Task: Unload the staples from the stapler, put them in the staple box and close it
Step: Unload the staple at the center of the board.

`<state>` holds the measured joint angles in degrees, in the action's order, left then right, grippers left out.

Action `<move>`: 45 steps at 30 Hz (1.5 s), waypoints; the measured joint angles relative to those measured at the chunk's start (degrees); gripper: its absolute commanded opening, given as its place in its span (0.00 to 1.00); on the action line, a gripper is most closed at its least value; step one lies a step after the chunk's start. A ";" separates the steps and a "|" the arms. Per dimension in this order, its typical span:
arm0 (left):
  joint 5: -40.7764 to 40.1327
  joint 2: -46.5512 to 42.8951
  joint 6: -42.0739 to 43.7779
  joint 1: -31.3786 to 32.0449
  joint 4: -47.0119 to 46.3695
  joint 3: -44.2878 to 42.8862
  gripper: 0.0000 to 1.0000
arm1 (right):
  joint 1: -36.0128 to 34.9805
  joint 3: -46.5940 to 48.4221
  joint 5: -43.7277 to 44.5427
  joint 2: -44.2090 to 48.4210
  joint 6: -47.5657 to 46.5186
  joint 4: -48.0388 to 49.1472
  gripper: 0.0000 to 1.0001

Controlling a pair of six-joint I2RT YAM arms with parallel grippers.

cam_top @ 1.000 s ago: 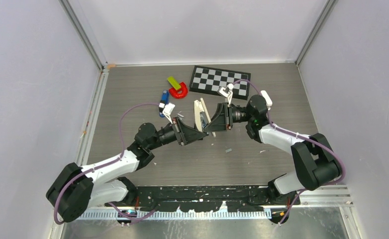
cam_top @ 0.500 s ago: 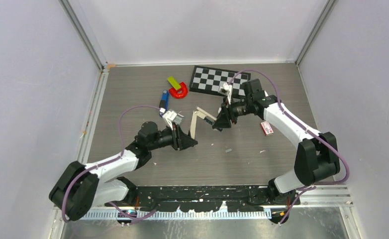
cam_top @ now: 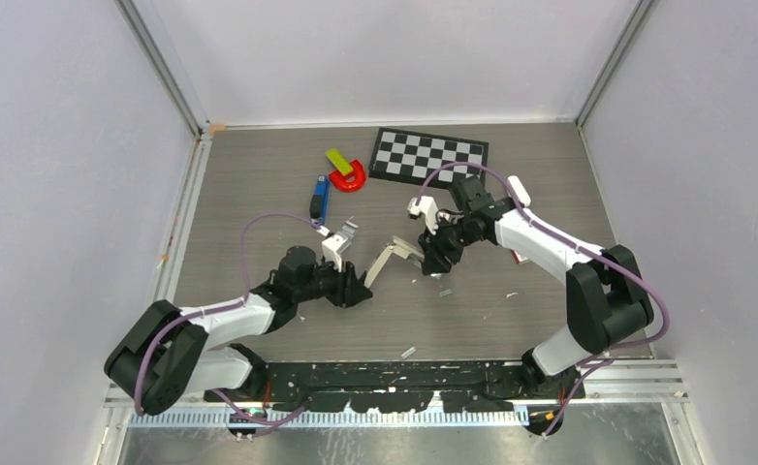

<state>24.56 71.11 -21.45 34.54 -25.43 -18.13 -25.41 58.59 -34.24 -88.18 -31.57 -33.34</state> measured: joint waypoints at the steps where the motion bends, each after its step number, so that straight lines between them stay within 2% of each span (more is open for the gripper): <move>1: -0.13 -0.70 -0.09 0.00 -0.02 0.42 0.00 | 0.00 0.02 -0.33 -0.17 0.07 -0.31 0.01; 5: 1.01 -3.21 -3.93 0.00 -2.01 2.45 0.00 | 0.28 1.03 -4.24 -0.22 0.92 -2.82 0.01; 9: 3.23 -3.61 -13.53 -0.04 -10.05 4.44 0.00 | 1.14 1.95 -12.81 -0.22 4.11 -3.93 0.02; 12: 3.37 -3.06 -20.81 0.33 -16.00 4.68 0.00 | 1.42 1.77 -18.53 -0.17 9.16 -2.56 0.07; 15: 1.42 -1.90 -26.60 2.19 -20.81 4.61 0.00 | 1.22 0.81 -21.33 0.22 14.23 1.05 0.15; 17: -0.15 -0.52 -29.83 3.93 -23.06 4.24 0.00 | 0.81 0.02 -23.04 0.33 17.81 3.96 0.26; 21: -1.11 2.69 -35.34 6.21 -28.87 3.21 0.00 | 0.04 -0.50 -26.01 0.33 21.70 7.45 0.70; 23: -2.45 3.72 -37.29 6.29 -31.63 2.93 0.00 | -0.37 -0.59 -29.07 0.63 23.02 7.74 0.87; 25: -4.28 4.22 -39.23 5.99 -33.53 2.56 0.00 | -1.09 -0.74 -30.82 1.38 23.76 7.45 0.98; 30: -7.39 3.69 -41.22 5.73 -34.27 2.69 0.00 | -0.83 -0.68 -32.13 4.76 22.91 5.27 0.99; 33: -8.90 -0.35 -40.98 4.98 -31.34 4.04 0.00 | 1.66 -0.44 -31.12 6.67 21.59 3.19 1.00; 36: -10.51 -8.79 -39.47 3.82 -23.34 5.20 0.00 | 4.87 -0.20 -28.65 8.13 20.15 1.36 1.00; 42: -21.22 -33.22 -32.30 1.81 4.22 3.74 0.00 | 9.51 -0.11 -26.10 10.60 19.45 0.26 0.99; 45: -27.47 -38.88 -29.05 0.85 16.74 0.68 0.00 | 9.64 -0.09 -25.57 10.82 19.47 0.24 1.00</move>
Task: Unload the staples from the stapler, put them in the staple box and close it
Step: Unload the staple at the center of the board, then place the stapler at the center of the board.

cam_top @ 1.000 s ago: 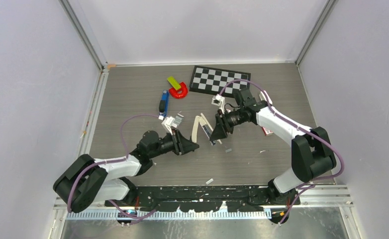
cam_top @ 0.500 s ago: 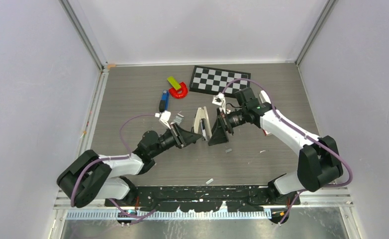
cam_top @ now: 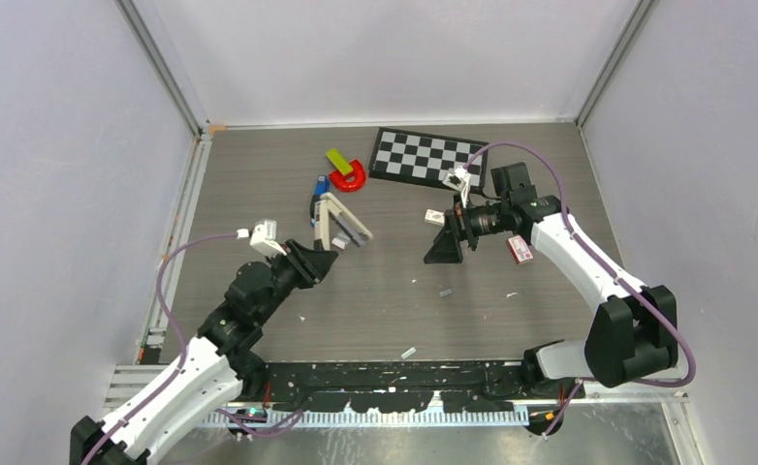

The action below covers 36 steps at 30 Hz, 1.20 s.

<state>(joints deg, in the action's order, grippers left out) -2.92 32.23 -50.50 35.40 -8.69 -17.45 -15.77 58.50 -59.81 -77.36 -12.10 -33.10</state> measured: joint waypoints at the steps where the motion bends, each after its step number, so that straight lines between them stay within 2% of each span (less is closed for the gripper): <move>1: -2.16 -0.92 0.87 -0.26 4.20 -1.31 0.00 | 0.00 0.00 0.20 0.00 0.00 -0.02 1.00; 6: -14.27 -1.01 5.97 -1.22 23.76 -9.01 0.00 | 0.26 0.00 0.90 0.09 0.00 -0.02 1.00; 10: -19.69 2.43 8.79 -3.06 30.36 -13.11 0.00 | 0.83 0.00 1.25 0.63 0.02 0.00 1.00; 14: -21.62 9.68 10.51 -9.38 32.76 -16.68 0.00 | 1.33 0.00 1.31 1.05 0.04 0.04 0.99; 20: -19.23 27.76 9.77 -22.01 32.54 -23.96 0.00 | 1.66 0.00 1.49 1.18 0.09 0.04 1.00; 24: -18.60 41.42 8.81 -23.69 34.21 -31.71 0.00 | 1.68 0.00 1.68 1.27 0.11 0.07 0.99; 29: -17.86 53.62 8.46 -24.15 34.97 -38.38 0.01 | 1.77 0.00 1.70 1.27 0.11 0.09 1.00; 32: -17.64 59.41 8.31 -24.85 36.41 -42.29 0.16 | 1.84 0.00 1.73 1.27 0.09 0.07 1.00; 36: -16.48 64.67 8.28 -26.49 37.73 -47.04 0.56 | 2.03 0.00 1.75 1.27 0.02 0.04 1.00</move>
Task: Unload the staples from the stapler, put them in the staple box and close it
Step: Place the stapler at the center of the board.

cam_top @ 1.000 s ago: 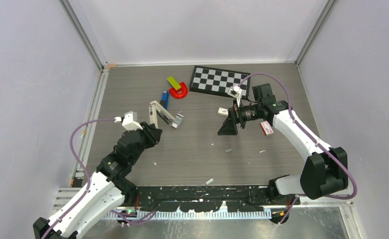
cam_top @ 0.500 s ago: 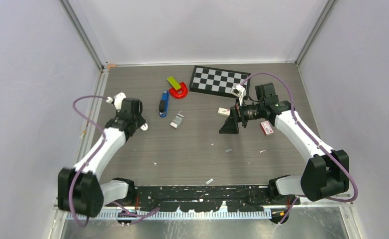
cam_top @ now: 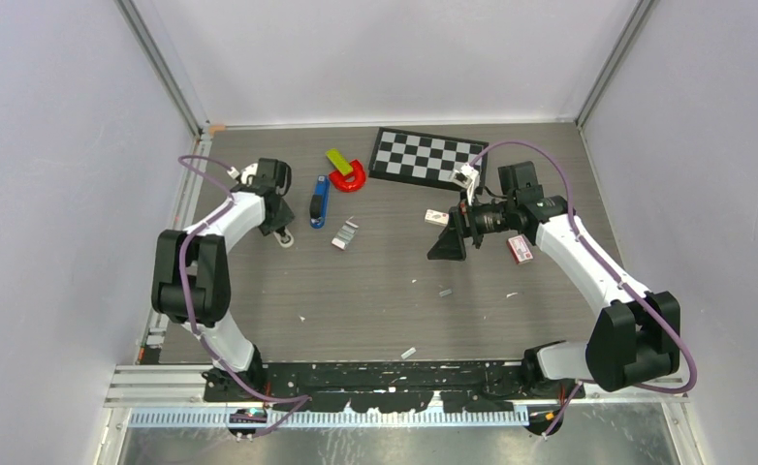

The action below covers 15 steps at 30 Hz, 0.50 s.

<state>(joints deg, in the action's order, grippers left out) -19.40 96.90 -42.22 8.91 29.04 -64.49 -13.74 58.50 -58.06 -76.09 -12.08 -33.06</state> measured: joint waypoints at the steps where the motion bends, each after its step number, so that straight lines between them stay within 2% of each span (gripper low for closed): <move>1: 0.42 0.35 0.15 -0.44 -0.04 -0.61 0.65 | 0.07 0.00 0.00 0.00 -0.04 0.00 1.00; 2: 0.68 0.37 0.13 -0.81 -0.07 -1.07 0.73 | 0.11 0.00 0.02 0.00 -0.11 -0.02 1.00; 4: 0.92 -0.09 0.33 -1.18 -0.37 -1.46 0.82 | 0.11 0.00 0.20 0.00 -0.46 -0.17 0.99; 10: 1.44 -7.10 1.33 -1.42 -2.49 1.01 0.87 | 0.11 0.00 1.29 1.03 -2.89 -1.99 1.00; 13: 2.60 -16.44 2.21 -1.42 -5.46 5.64 0.98 | 0.11 0.00 2.43 2.54 -4.94 -3.23 0.99; 15: 3.89 -23.56 2.47 -1.42 -8.59 9.79 1.00 | 0.13 0.00 3.13 3.82 -6.47 -3.89 1.00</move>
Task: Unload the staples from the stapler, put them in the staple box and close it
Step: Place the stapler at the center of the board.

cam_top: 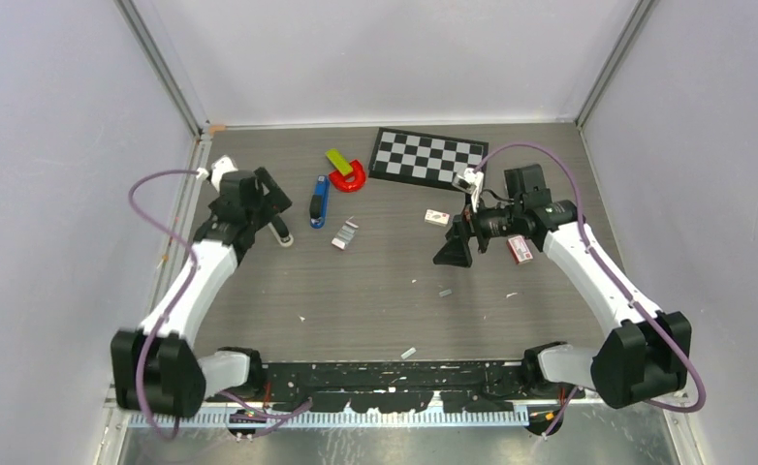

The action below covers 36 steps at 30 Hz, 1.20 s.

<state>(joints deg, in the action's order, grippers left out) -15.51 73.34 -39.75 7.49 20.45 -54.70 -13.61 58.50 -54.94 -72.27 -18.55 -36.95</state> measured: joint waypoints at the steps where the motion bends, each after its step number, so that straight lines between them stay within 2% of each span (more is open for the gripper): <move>1: 1.42 -4.00 0.04 -0.02 -2.47 2.93 1.00 | 0.02 0.00 0.28 0.61 -0.66 -0.22 0.99; 5: 9.09 -16.98 -0.13 -0.07 -10.43 14.86 0.99 | 0.20 -0.02 1.75 4.11 -3.87 -1.11 1.00; 9: 20.31 -23.10 -1.90 -0.07 -17.27 25.11 0.89 | 0.50 -0.33 3.54 8.50 -7.28 -2.03 1.00; 14: 33.35 -28.26 -4.07 1.01 -21.97 31.06 0.89 | 2.75 0.87 2.67 9.57 -11.65 -7.41 0.99; 16: 35.47 -30.93 -3.87 3.37 -23.12 31.34 0.89 | 3.54 2.21 2.01 8.39 -14.23 -11.06 1.00; 18: 36.35 -33.40 -3.02 8.33 -24.57 31.34 0.89 | 4.07 2.73 2.05 7.69 -16.26 -13.14 0.99; 22: 34.71 -33.59 0.00 20.35 -25.46 31.34 0.89 | 5.27 2.73 2.95 7.56 -19.69 -16.17 0.99; 26: 29.90 -28.98 4.07 32.79 -24.26 30.56 0.86 | 6.99 2.73 3.26 6.95 -21.70 -17.97 1.00; 31: 22.08 -22.67 8.66 47.47 -19.34 28.13 0.82 | 8.22 2.73 3.80 6.21 -22.47 -18.75 1.00; 36: 10.56 -16.85 11.93 63.01 -14.05 23.85 0.79 | 8.85 2.73 4.11 6.21 -22.77 -18.86 1.00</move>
<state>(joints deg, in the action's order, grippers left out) -4.95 56.49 -27.81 70.50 6.39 -30.85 -4.75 61.23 -50.83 -66.06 -41.32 -55.81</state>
